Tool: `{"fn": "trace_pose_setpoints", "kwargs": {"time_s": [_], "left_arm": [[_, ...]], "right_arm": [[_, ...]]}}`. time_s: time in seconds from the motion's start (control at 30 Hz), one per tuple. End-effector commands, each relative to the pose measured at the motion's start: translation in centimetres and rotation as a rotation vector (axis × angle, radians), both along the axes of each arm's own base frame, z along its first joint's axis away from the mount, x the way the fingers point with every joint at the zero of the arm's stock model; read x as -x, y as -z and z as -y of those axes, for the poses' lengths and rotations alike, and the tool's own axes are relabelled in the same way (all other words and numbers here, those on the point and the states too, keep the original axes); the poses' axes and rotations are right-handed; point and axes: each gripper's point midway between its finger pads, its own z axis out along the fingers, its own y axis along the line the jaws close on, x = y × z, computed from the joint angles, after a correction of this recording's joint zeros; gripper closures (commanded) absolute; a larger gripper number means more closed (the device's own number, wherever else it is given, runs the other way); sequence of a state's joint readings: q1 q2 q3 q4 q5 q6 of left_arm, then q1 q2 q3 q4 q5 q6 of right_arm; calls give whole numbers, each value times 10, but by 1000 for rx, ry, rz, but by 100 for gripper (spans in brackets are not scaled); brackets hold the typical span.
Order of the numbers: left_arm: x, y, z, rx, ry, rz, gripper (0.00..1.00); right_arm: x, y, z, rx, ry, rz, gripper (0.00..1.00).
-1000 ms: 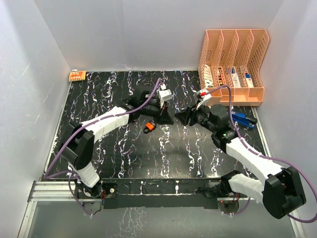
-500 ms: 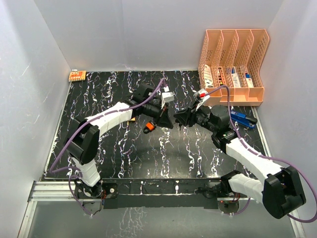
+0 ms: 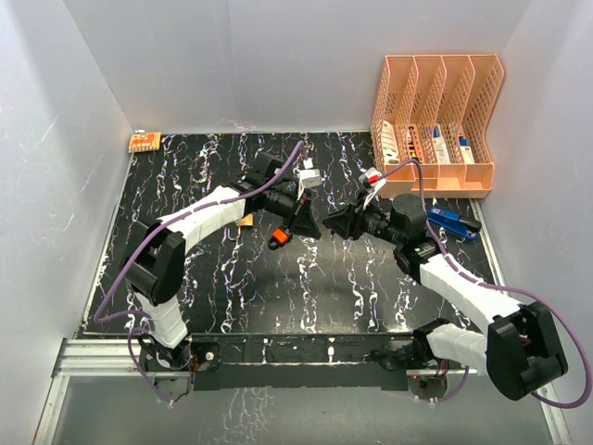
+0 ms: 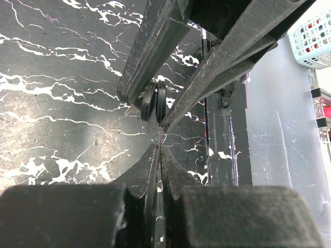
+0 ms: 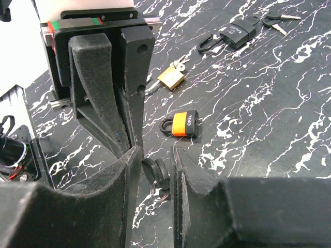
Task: Unlock with the key
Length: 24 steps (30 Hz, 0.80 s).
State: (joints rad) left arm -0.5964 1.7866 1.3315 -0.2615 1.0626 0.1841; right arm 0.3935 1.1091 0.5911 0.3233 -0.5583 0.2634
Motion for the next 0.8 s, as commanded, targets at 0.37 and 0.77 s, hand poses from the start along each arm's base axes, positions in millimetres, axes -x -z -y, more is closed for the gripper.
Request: {"fn": "trace_pose_setpoints", "kwargs": {"time_s": [0.37,0.77], "left_arm": [[-3,-27,7,83,68,10,100],[-3,-29,5,117,73,-11,100]], "right_arm": [[4,-17,-7,-31,-70,75,88],[-1,-22,-2,-42,-17,83,71]]}}
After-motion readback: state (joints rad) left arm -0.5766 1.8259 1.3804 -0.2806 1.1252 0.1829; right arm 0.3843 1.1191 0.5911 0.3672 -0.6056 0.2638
